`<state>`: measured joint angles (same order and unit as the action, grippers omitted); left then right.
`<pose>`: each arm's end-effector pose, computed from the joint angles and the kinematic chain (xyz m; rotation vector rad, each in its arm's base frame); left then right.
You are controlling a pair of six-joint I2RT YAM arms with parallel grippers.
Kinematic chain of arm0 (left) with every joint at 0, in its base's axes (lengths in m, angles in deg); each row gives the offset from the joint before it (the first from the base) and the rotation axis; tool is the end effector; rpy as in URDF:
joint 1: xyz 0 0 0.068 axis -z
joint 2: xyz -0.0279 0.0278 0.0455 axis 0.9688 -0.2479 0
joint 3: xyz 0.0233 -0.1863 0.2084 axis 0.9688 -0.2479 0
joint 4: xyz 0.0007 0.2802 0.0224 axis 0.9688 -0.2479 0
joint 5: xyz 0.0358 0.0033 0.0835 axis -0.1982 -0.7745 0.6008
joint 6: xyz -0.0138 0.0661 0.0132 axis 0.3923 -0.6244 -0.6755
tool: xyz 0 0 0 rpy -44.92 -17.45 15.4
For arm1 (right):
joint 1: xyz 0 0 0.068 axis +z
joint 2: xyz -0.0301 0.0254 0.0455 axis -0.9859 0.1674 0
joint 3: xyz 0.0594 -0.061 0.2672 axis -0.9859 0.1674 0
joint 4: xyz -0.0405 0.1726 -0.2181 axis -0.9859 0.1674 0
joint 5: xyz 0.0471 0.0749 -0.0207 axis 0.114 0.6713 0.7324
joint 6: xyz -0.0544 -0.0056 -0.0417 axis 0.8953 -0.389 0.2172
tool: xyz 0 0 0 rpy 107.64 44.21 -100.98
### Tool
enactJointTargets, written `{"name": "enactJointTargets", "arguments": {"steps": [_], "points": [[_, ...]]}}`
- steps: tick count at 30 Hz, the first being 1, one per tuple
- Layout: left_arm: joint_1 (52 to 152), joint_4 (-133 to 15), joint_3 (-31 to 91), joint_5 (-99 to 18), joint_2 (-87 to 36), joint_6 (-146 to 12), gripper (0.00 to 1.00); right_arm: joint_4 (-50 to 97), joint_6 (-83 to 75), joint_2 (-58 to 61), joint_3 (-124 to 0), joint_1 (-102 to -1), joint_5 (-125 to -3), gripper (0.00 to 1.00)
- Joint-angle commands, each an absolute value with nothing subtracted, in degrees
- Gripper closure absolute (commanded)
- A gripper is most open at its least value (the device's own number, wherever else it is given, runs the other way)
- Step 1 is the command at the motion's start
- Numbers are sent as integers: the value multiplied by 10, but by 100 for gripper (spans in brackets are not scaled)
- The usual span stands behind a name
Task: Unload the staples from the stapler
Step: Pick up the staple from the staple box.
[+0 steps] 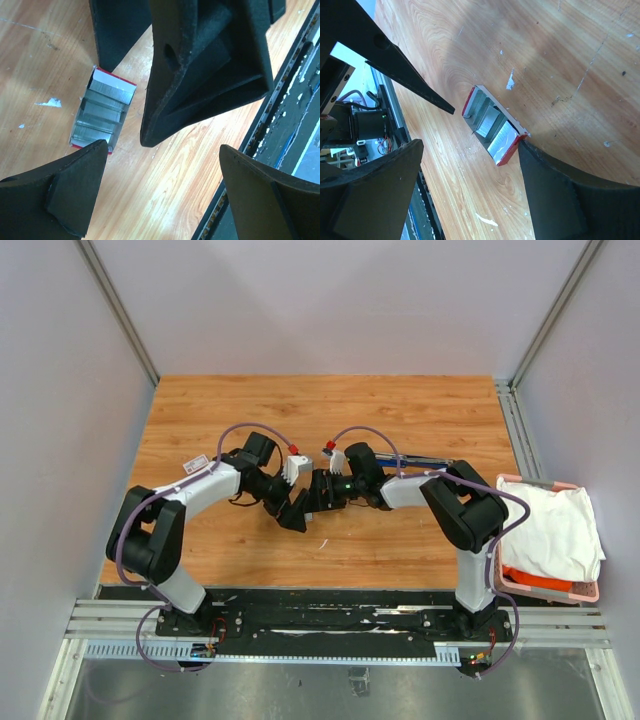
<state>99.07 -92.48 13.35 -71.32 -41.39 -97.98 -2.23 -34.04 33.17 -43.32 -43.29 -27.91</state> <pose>0.2816 -0.1600 0.1692 1.1302 2.3739 -0.9461 0.3134 0.2849 0.1207 -0.5212 2.2870 1.5153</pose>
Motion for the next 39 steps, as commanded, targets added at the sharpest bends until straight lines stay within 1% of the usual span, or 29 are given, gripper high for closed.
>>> {"name": "enactJointTargets", "arguments": {"steps": [1,6,10,14,18,22,25,27,31,34,39], "points": [[989,-909,139,-750,-443,-959,2,3,-320,320,-442,-433,-288,20],[989,-881,141,-760,-460,-947,2,13,-312,321,-444,-435,-286,20],[985,-842,120,-776,-438,-950,2,11,-302,305,-436,-457,-285,20],[985,-795,95,-771,-404,-942,2,32,-252,266,-432,-490,-293,20],[984,-790,99,-777,-410,-942,2,51,-191,232,-438,-525,-291,20],[969,-738,80,-794,-371,-934,2,79,-72,167,-439,-554,-287,20],[932,-695,64,-812,-333,-915,2,113,84,110,-436,-555,-247,20],[900,-674,52,-817,-306,-915,2,182,202,100,-459,-554,-205,20],[826,-636,26,-819,-261,-903,2,356,389,127,-562,-537,-173,20],[765,-642,24,-835,-234,-916,2,462,460,175,-636,-510,-184,20],[682,-686,14,-879,-198,-984,2,515,536,252,-686,-432,-228,22]]}}
